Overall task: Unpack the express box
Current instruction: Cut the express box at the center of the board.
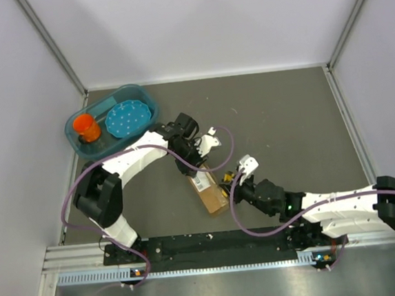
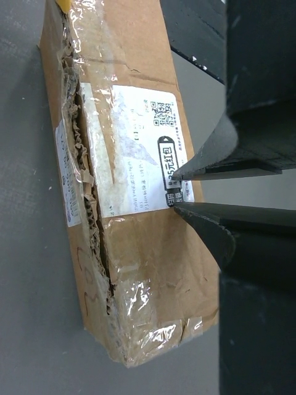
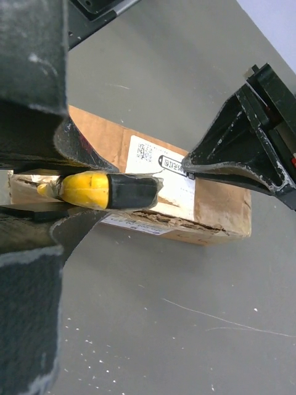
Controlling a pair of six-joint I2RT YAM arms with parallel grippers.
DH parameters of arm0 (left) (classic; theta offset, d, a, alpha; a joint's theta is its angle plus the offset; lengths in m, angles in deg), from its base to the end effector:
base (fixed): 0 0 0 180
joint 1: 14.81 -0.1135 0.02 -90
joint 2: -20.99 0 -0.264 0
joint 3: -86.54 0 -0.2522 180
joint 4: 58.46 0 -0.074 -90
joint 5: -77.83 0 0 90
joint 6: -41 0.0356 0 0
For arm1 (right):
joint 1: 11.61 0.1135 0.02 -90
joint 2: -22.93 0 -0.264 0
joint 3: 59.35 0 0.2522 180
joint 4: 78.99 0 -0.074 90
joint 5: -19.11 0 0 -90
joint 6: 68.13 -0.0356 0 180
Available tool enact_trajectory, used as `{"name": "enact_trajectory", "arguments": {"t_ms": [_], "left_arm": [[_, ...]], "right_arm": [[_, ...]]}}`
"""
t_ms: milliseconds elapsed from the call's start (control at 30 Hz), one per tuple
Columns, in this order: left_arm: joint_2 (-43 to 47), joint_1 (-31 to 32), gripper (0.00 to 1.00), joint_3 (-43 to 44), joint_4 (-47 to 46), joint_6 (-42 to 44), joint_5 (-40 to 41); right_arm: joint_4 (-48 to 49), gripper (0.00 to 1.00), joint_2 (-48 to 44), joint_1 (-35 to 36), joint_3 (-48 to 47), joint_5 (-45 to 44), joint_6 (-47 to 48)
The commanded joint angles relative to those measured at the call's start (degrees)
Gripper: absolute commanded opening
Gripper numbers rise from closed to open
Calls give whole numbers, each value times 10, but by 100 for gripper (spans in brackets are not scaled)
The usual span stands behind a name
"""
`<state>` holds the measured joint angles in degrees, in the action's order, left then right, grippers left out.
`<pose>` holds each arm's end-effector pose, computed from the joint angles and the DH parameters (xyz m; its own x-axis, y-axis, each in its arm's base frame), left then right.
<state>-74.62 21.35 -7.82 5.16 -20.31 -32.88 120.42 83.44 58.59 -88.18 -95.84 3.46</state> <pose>0.2546 -0.2016 0.2296 -0.3757 0.8308 -0.4107 0.9267 0.3391 -0.1620 0.0848 0.1911 0.1883 -0.2936 0.0298 -0.9555 -0.6542 0.7225 0.2235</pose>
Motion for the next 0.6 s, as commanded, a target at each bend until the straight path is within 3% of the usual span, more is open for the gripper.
{"name": "enact_trajectory", "arguments": {"t_ms": [0, 133, 400, 567], "left_arm": [[-35, -2, 27, 4, 51, -4, 16], [-42, -2, 28, 23, 69, -12, 9], [-36, -7, 28, 24, 69, -6, -1], [-37, -6, 28, -9, 48, 6, 15]], "right_arm": [[-156, 0, 72, 32, -13, 38, -37], [-211, 0, 113, 55, -48, -13, -42], [-273, 0, 74, 64, -51, -117, -97], [-226, 0, 9, 64, -9, -134, -95]]}}
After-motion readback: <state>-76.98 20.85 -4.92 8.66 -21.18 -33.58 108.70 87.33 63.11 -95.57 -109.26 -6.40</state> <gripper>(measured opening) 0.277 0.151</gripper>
